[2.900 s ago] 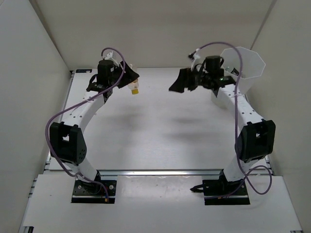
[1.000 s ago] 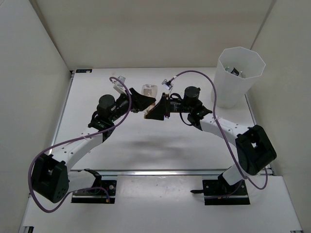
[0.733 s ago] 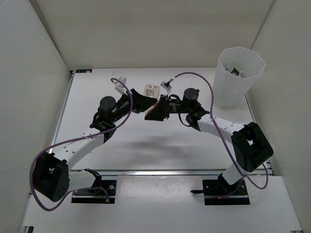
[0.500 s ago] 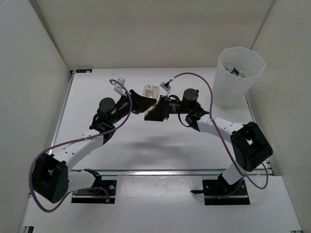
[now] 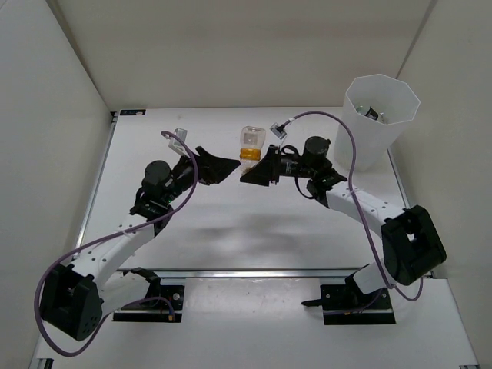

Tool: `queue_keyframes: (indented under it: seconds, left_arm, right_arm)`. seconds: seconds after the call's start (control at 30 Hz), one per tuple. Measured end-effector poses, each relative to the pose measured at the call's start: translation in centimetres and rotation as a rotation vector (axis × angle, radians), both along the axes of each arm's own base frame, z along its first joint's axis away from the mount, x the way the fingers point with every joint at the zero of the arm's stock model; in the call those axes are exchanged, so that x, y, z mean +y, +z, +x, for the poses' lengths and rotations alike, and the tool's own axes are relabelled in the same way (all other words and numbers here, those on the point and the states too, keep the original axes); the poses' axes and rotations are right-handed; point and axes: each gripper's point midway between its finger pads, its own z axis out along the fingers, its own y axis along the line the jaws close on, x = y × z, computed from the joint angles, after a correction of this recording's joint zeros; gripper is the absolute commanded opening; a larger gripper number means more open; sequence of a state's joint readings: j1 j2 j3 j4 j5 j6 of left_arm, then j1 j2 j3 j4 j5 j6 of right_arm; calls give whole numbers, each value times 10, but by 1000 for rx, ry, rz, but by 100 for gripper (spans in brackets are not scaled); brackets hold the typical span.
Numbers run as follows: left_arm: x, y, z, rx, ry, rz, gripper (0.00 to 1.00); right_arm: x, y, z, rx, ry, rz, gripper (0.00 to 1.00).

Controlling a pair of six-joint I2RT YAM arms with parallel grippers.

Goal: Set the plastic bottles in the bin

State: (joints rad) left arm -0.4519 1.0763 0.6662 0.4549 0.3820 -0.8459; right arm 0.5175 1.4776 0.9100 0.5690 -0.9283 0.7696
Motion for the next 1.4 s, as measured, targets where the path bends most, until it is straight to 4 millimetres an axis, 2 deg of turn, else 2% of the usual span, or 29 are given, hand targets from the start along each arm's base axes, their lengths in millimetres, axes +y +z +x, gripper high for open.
queue_keyframes:
  seconds: [0.1, 0.17, 0.23, 0.3, 0.37, 0.43, 0.5, 0.57, 0.63, 0.73, 0.77, 0.8, 0.87, 0.9, 0.97, 1.03, 1.13, 1.3, 1.4]
  left_arm:
    - [12, 0, 3, 9, 30, 28, 99]
    - [26, 0, 8, 24, 73, 71, 98]
    - [42, 3, 18, 46, 137, 135, 98]
    - [63, 3, 31, 83, 226, 213, 99]
    - [83, -5, 41, 124, 304, 297, 99]
    - [101, -27, 47, 190, 367, 384, 99]
    - [116, -59, 46, 282, 402, 476, 99]
    - [128, -86, 43, 367, 419, 552, 99]
    - [138, -106, 41, 432, 430, 603, 99]
    - [152, -124, 41, 502, 459, 650, 99]
    - [156, -128, 41, 519, 467, 658, 99]
    - [159, -130, 42, 532, 474, 664, 99]
    - [164, -132, 46, 549, 490, 673, 98]
    - [165, -132, 49, 551, 494, 675, 99]
    - [165, -129, 52, 547, 499, 676, 99]
    - [165, -126, 54, 544, 501, 675, 98]
    - [165, -118, 60, 527, 504, 676, 99]
    - [166, -106, 61, 494, 503, 683, 99]
    - [169, -102, 53, 488, 507, 699, 99]
  right_arm:
    - [-23, 1, 18, -8, -72, -41, 1]
    - [-43, 6, 42, -21, -150, -83, 0]
    - [-69, 23, 73, -51, -255, -131, 0]
    - [-105, 49, 107, -109, -402, -189, 0]
    - [-149, 88, 140, -181, -556, -239, 0]
    - [-198, 127, 169, -251, -717, -289, 0]
    - [-245, 150, 191, -287, -856, -341, 0]
    - [-289, 154, 208, -274, -966, -405, 0]
    - [-328, 146, 228, -228, -1054, -475, 1]
    - [-368, 114, 261, -132, -1120, -572, 1]
    - [-376, 101, 268, -94, -1129, -599, 15]
    - [-384, 86, 275, -51, -1134, -627, 21]
    - [-395, 56, 283, 26, -1136, -676, 52]
    - [-397, 45, 283, 56, -1135, -697, 61]
    - [-400, 28, 279, 114, -1131, -740, 98]
    - [-400, 26, 275, 123, -1132, -762, 99]
    - [-398, 39, 270, 92, -1144, -767, 99]
    - [-390, 82, 251, 5, -1167, -746, 100]
    - [-379, 111, 226, -63, -1169, -736, 99]
